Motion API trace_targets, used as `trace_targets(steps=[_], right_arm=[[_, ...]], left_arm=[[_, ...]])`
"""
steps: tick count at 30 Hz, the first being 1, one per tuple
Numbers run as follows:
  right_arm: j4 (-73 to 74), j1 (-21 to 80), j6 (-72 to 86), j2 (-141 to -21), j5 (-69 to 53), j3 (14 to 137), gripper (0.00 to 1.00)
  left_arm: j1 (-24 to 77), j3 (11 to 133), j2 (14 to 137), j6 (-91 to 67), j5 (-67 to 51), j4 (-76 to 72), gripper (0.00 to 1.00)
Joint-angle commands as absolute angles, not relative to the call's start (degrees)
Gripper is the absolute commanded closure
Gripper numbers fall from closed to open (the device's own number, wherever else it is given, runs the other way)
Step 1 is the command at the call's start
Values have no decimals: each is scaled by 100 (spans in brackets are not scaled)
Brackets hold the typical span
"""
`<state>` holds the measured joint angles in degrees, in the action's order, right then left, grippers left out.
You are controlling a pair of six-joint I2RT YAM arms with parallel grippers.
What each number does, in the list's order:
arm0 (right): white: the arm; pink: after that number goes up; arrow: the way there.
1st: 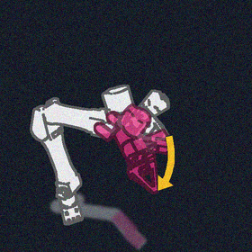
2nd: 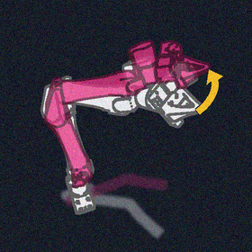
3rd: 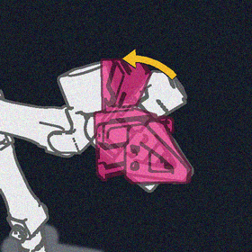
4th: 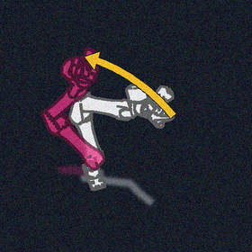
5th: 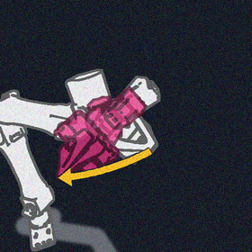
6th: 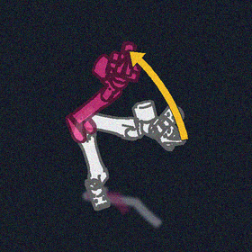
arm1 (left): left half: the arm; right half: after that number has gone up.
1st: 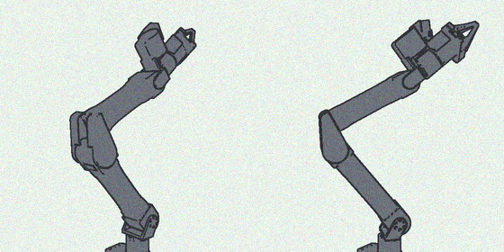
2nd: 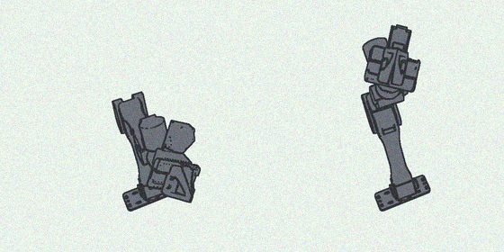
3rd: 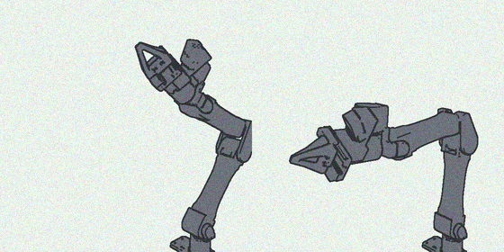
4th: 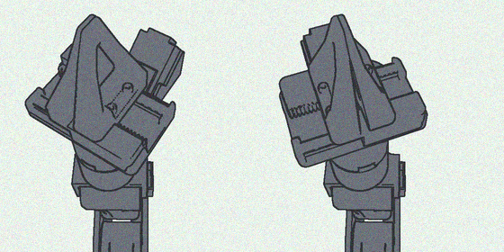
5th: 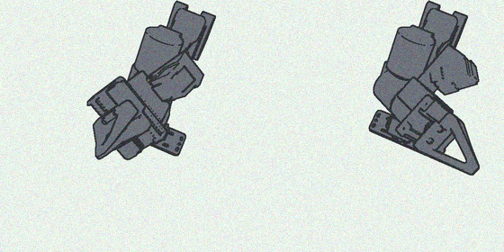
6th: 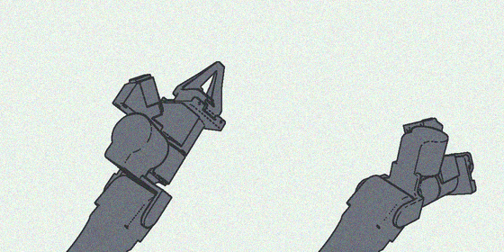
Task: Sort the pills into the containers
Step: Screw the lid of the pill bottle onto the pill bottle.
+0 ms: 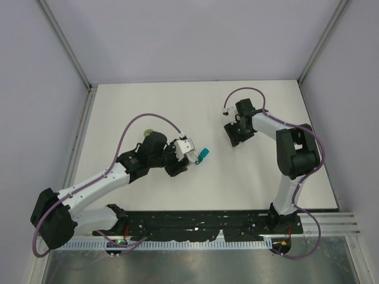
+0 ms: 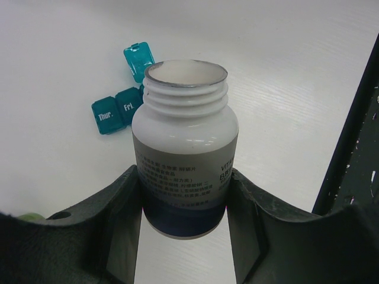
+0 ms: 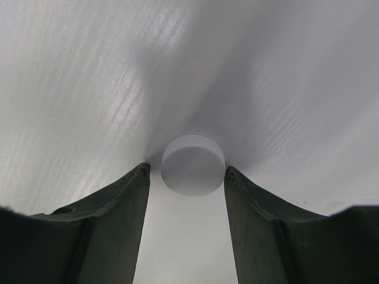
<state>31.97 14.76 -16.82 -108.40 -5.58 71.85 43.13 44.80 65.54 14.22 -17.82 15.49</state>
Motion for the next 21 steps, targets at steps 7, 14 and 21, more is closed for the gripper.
trace_targets(steps=[7,14,21], right_arm=[[3304,1450,-1731,-10811,-685,7365,71],[3489,1450,-1863,-10082,-1888,7339,83],[3981,1512,-2109,-9010,-3837,7593,84]], left_arm=[[4298,4676,6487,1520,-1872,1459,100],[4228,4755,6355,1670,-2083,1696,100],[4096,5044,6398,1872,-2610,2214,100]])
